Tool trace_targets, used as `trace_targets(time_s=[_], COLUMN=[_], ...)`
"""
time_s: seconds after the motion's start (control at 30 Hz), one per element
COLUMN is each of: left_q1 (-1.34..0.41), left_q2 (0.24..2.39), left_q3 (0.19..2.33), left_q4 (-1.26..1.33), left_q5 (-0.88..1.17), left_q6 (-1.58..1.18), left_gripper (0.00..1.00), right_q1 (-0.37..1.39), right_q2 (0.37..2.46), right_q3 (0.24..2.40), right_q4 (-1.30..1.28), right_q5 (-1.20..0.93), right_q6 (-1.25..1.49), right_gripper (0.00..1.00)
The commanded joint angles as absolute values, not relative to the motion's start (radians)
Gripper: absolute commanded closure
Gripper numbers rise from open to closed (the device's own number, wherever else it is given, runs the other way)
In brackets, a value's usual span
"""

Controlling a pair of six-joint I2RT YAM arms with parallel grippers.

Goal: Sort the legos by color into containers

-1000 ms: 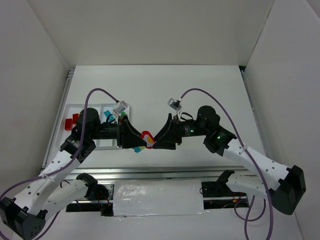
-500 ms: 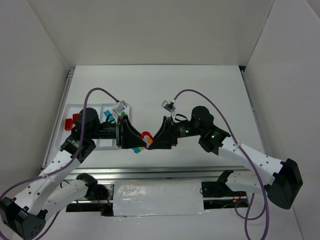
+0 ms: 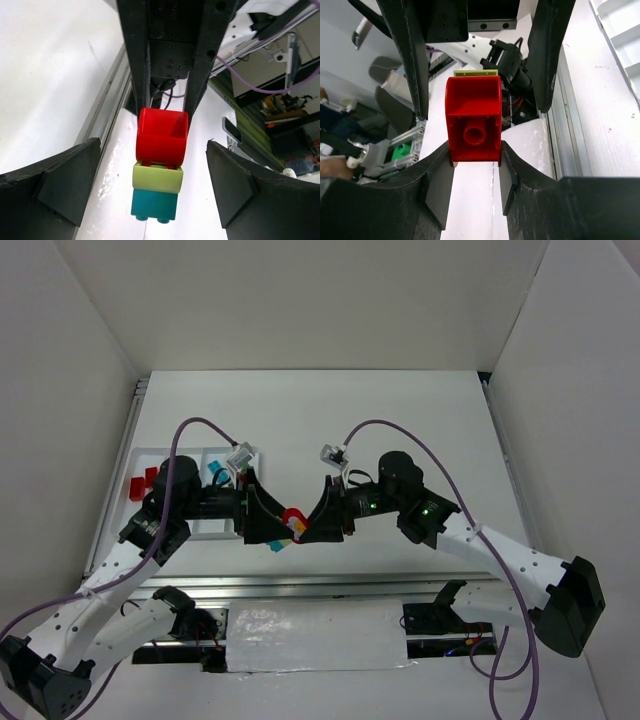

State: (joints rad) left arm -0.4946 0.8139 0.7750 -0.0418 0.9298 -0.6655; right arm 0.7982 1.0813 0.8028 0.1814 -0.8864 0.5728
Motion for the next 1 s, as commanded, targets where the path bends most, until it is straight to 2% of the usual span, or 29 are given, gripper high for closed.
trace_targets(time_s=[0.0, 0.17, 0.23, 0.4, 0.7, 0.8, 0.9, 0.97], left_q1=[-0.499, -0.499, -0.499, -0.502, -0.512, -0.514, -0.517, -0.518], left_q2=[0.819, 0.873, 0.899, 0.919, 0.914, 0.923, 0.936, 0.939], left_q3=[0.868, 0.995, 1.025, 1.026, 1.002, 1.006, 1.006, 1.000], left_q4=[-0.106, -0.258, -0.278, -0.284, -0.328, -0.330, -0.336, -0.344], left_q5=[0.873, 0.865, 0.902, 1.008, 1.002, 1.005, 0.999, 0.994], left_q6=[-0.586, -0.470, -0.437, -0.427, -0.402, -0.399, -0.391, -0.384], left_gripper=[0.00, 0.00, 0.01, 0.02, 0.13, 0.17, 0.26, 0.27], right_q1=[0.802, 0.775, 0.776, 0.778, 0.782, 0.788, 0.790, 0.790], right_q2=[1.091, 1.149, 1.169, 1.210, 1.284, 1.298, 1.298, 1.292], right_q3=[0.874, 0.959, 1.035, 1.170, 1.272, 1.281, 1.281, 1.282], right_q4=[0.093, -0.102, -0.260, -0.552, -0.629, -0.617, -0.600, -0.595], right_q5=[-0.920, -1.063, -1.121, -1.074, -1.017, -0.991, -0.988, -0.982], right_q6=[0.467, 0.284, 0.218, 0.034, 0.011, 0.028, 0.041, 0.044], right_gripper=[1.00, 1.00, 1.00, 1.00, 1.00, 1.00, 1.00, 1.00])
